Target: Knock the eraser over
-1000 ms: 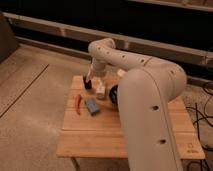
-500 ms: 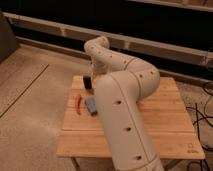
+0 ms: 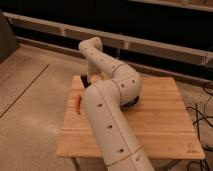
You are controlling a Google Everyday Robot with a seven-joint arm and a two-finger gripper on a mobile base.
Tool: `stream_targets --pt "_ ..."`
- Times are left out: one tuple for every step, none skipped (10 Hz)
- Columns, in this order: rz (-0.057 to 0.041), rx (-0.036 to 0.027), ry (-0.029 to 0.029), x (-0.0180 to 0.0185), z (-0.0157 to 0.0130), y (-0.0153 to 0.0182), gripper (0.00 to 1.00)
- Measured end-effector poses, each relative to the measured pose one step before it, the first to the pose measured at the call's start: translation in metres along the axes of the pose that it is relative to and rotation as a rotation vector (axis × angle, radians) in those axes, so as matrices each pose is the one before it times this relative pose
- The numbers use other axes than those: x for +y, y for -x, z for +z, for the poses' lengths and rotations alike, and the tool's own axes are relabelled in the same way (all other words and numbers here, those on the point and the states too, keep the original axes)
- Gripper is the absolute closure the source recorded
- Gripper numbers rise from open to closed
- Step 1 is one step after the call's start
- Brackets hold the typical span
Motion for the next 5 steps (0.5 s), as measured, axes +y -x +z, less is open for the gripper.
stream_targets --pt "-0.06076 -0.04837 0.0309 0.01388 -0.013 0.01248 0.35" --pt "-0.07626 -0.05992 0.04043 0.02068 -0.02075 0.01507 0.35" --pt "-0.03378 -0.02721 0.01624 0.00688 -0.00934 0.00745 0.35" --pt "-0.02573 -0.03422 0.01679 0.00561 -0.01286 0.00943 0.35" --pt "-0.00292 -0.00151 0.00037 0.00052 0.00006 0.00041 0.35"
